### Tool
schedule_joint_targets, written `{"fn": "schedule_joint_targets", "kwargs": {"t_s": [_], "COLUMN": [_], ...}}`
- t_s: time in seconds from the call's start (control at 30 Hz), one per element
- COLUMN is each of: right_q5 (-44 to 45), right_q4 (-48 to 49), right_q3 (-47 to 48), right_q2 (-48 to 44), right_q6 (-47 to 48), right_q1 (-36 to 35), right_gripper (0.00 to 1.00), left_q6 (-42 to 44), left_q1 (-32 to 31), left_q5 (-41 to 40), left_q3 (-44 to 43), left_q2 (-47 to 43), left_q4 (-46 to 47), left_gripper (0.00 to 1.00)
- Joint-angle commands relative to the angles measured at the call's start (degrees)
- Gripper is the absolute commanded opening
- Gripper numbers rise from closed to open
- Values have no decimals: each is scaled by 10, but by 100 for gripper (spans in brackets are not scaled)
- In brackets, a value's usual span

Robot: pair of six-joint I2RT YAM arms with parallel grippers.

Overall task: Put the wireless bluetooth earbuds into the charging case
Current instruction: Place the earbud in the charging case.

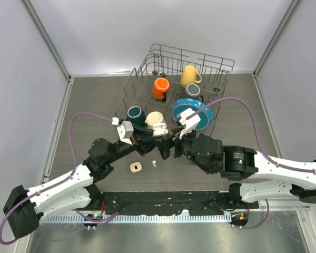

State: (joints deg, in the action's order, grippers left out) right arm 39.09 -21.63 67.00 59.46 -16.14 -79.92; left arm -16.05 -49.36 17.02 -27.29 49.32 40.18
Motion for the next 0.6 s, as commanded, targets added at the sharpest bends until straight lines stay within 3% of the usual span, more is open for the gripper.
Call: {"fn": "schedule_joint_targets", "kwargs": {"t_s": [0.0,0.23,0.57], "right_q5": [-16,-6,-214], "right_q4": [13,9,-59], "right_q3": [25,25,38], "right_q2": [-29,-71,-66], "right_q6": [-48,-147,-302], "right_q1": [13,62,193], "right_gripper": [84,87,87], "left_q6": [12,22,37], "left_q1": [1,1,2], "left_q5": [-16,-8,5], "left_q3": [-2,2,12], "left_q2": [-8,-7,-13], "left_q4": [53,55,84], "left_gripper": [0,0,0]}}
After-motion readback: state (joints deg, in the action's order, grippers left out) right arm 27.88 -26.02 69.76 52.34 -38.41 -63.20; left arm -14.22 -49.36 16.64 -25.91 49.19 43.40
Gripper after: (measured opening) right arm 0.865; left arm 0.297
